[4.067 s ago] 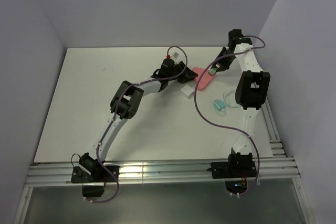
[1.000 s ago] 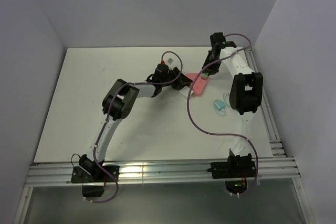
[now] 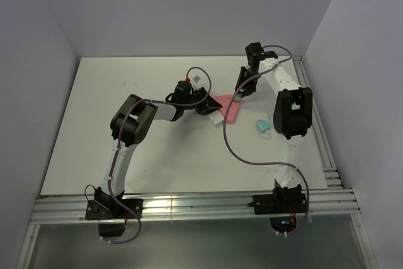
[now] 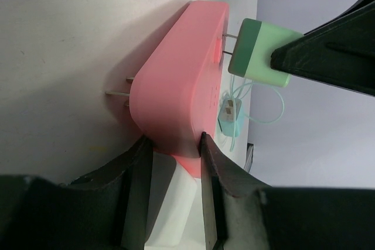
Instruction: Insert the plug
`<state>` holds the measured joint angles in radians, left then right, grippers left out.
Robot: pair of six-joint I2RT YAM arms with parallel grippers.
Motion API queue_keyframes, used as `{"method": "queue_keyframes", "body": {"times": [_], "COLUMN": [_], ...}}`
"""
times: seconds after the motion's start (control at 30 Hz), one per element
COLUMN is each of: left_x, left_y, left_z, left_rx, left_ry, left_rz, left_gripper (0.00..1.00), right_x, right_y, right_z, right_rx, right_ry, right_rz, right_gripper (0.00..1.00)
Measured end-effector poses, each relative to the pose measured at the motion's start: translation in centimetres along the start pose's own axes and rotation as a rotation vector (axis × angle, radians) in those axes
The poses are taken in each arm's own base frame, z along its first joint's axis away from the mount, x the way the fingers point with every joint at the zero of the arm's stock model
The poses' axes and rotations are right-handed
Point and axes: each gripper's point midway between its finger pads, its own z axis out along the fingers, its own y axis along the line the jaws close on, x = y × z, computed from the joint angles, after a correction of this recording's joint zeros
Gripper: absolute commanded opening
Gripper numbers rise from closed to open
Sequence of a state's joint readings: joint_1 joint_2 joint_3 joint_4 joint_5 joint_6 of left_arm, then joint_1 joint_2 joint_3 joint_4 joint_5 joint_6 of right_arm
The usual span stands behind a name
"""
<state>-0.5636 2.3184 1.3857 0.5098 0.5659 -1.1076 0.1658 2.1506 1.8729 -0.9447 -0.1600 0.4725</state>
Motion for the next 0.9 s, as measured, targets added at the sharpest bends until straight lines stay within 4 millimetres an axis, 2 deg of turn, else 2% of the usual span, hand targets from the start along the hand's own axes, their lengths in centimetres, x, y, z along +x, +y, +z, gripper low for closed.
{"method": "queue_keyframes", "body": {"times": [0.3,0.63,0.9], "left_x": [0.05,0.12,0.16], "left_y": [0.00,0.02,0.02], "left_z": [0.00,0.03,0.03], "left_rx": [0.001,0.002,0.006], "left_ry": [0.001,0.000,-0.006], "left_rz": [0.001,0.001,0.003], "left_gripper": [0.00,0.00,0.00], "right_x": [0.01,0.08,0.91], "right_y": [-0.11,0.17,0.06], "right_z": [0.24,0.47,0.92], "right_rx": [-0.006,0.072,0.092], "right_ry": [0.031,0.034,0.019], "right_rz": [-0.001,-0.007,0.012], "right_gripper": [0.00,0.00,0.00]}}
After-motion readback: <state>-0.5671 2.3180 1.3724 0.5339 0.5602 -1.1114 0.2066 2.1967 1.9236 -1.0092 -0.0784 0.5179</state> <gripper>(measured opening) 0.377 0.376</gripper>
